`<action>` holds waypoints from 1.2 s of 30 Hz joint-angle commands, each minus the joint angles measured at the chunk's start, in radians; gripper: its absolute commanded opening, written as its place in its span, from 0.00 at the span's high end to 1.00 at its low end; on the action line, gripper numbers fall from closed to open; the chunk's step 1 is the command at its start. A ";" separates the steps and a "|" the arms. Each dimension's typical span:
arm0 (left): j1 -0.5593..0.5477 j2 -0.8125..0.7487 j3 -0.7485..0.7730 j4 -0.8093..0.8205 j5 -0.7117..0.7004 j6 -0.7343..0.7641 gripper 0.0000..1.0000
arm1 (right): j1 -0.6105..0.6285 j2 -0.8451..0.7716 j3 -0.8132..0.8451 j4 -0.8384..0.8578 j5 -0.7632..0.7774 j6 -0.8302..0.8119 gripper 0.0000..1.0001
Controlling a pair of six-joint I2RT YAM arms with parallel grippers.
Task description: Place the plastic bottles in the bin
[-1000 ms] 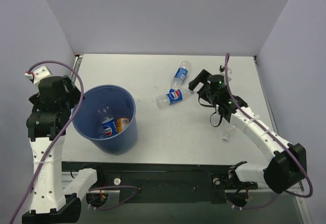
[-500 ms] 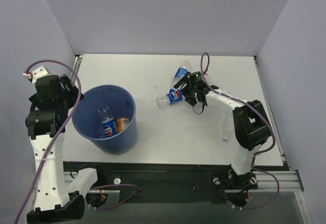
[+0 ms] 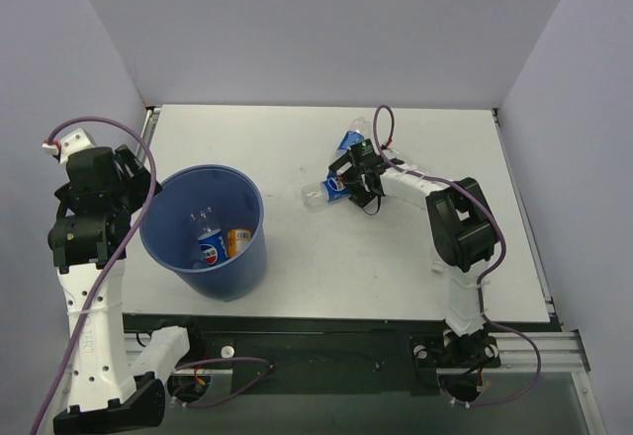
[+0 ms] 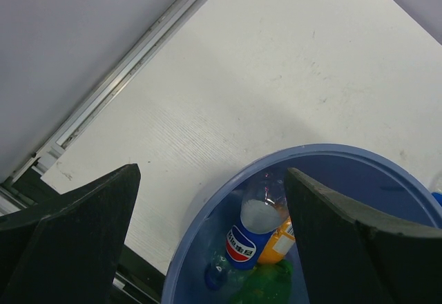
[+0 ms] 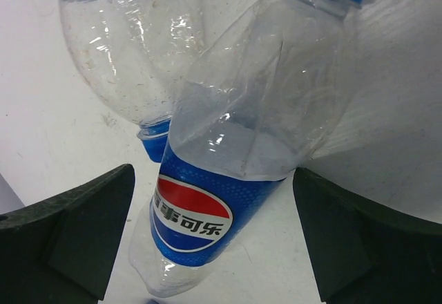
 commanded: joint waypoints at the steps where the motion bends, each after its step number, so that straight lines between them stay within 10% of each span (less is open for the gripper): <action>1: 0.008 -0.013 -0.001 0.043 0.016 -0.003 0.03 | 0.010 0.030 -0.001 -0.062 0.054 0.037 0.11; 22: 0.014 -0.025 -0.031 0.061 0.037 -0.006 0.03 | -0.006 -0.223 -0.232 -0.036 0.121 -0.018 0.67; 36: 0.017 -0.024 -0.013 0.063 0.044 -0.005 0.03 | 0.091 -0.619 -0.004 -0.056 0.135 -0.404 0.69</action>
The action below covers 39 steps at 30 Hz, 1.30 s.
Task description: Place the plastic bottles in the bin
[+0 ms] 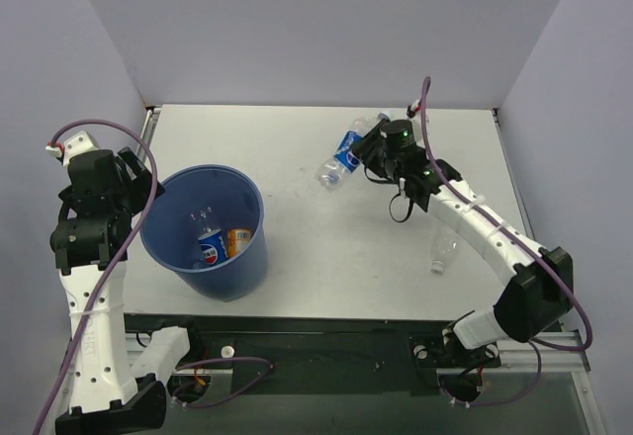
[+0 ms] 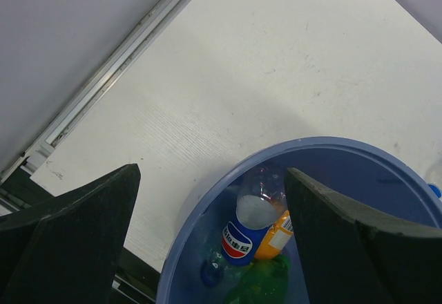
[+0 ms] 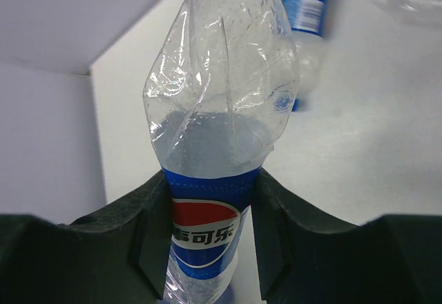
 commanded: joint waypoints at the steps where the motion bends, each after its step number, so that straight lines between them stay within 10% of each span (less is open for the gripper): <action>1: 0.009 -0.009 0.014 0.047 0.000 -0.005 0.03 | 0.101 -0.100 0.202 0.027 0.011 -0.234 0.69; 16: 0.015 -0.006 0.028 0.025 -0.031 -0.015 0.03 | 0.494 0.133 0.558 0.090 -0.172 -0.473 0.66; 23: 0.017 -0.008 0.027 0.024 -0.031 -0.018 0.03 | 0.554 0.209 0.684 -0.091 -0.160 -0.547 0.12; 34: 0.017 -0.011 0.008 0.036 -0.001 -0.008 0.03 | 0.281 -0.159 0.275 -0.094 0.297 -0.516 0.10; 39: 0.015 -0.019 0.008 0.038 0.020 -0.005 0.03 | -0.039 -0.320 -0.028 -0.231 0.333 -0.365 0.09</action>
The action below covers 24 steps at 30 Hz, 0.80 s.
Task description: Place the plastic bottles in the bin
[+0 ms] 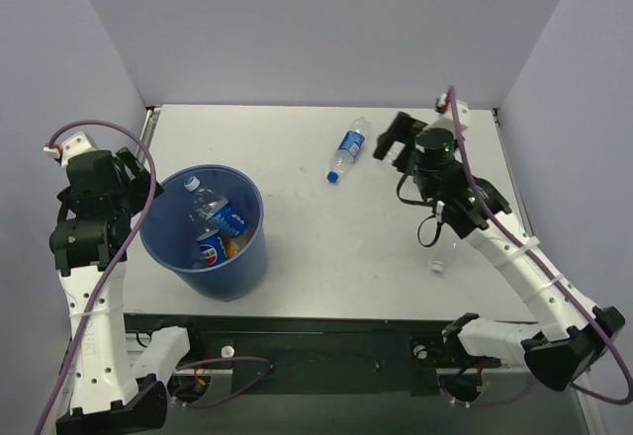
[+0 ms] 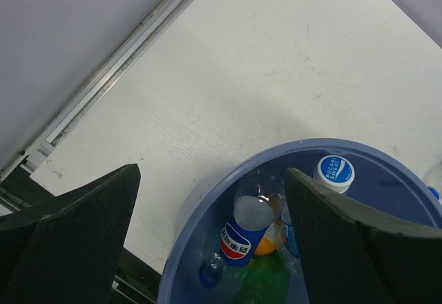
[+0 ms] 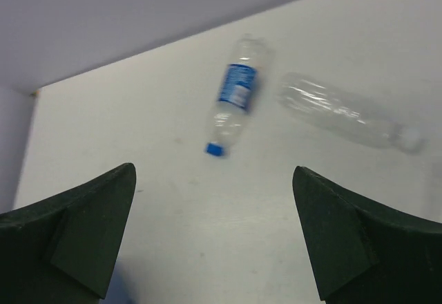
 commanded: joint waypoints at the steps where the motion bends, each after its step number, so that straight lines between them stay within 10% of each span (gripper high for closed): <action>1: 0.009 -0.019 0.008 0.040 0.025 0.001 0.03 | -0.239 -0.087 -0.228 -0.133 0.078 0.140 0.09; 9: 0.009 -0.011 0.005 0.050 0.042 0.001 0.03 | -0.638 -0.120 -0.561 -0.154 -0.042 0.157 0.10; 19: 0.009 -0.006 0.002 0.050 0.040 0.003 0.03 | -0.694 0.141 -0.603 0.014 -0.237 0.161 0.13; 24: 0.009 -0.006 -0.001 0.050 0.039 0.004 0.03 | -0.695 0.227 -0.598 0.025 -0.254 0.178 0.33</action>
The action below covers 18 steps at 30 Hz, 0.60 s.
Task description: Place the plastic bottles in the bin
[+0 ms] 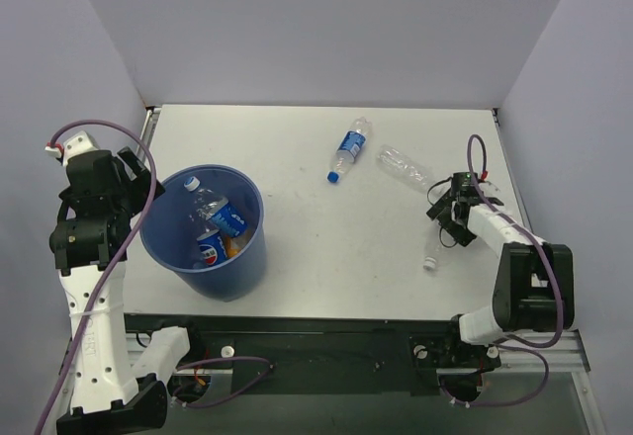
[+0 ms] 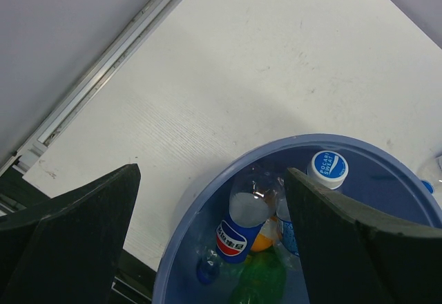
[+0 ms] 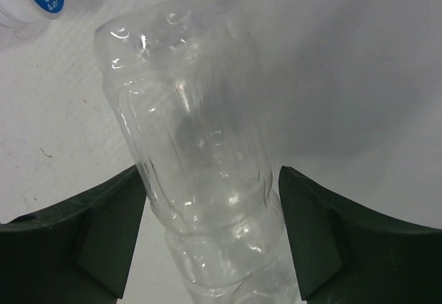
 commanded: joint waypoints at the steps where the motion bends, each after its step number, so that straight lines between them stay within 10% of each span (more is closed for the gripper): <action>1: 0.006 -0.005 -0.001 0.050 0.004 0.004 0.03 | -0.008 0.021 -0.015 0.023 -0.033 0.028 0.35; 6: 0.004 -0.006 -0.005 0.054 0.012 0.003 0.03 | 0.003 -0.136 -0.012 -0.021 -0.004 0.040 0.58; 18: 0.004 -0.003 -0.020 0.070 0.040 -0.007 0.03 | 0.450 -0.392 0.293 0.169 0.005 0.053 0.62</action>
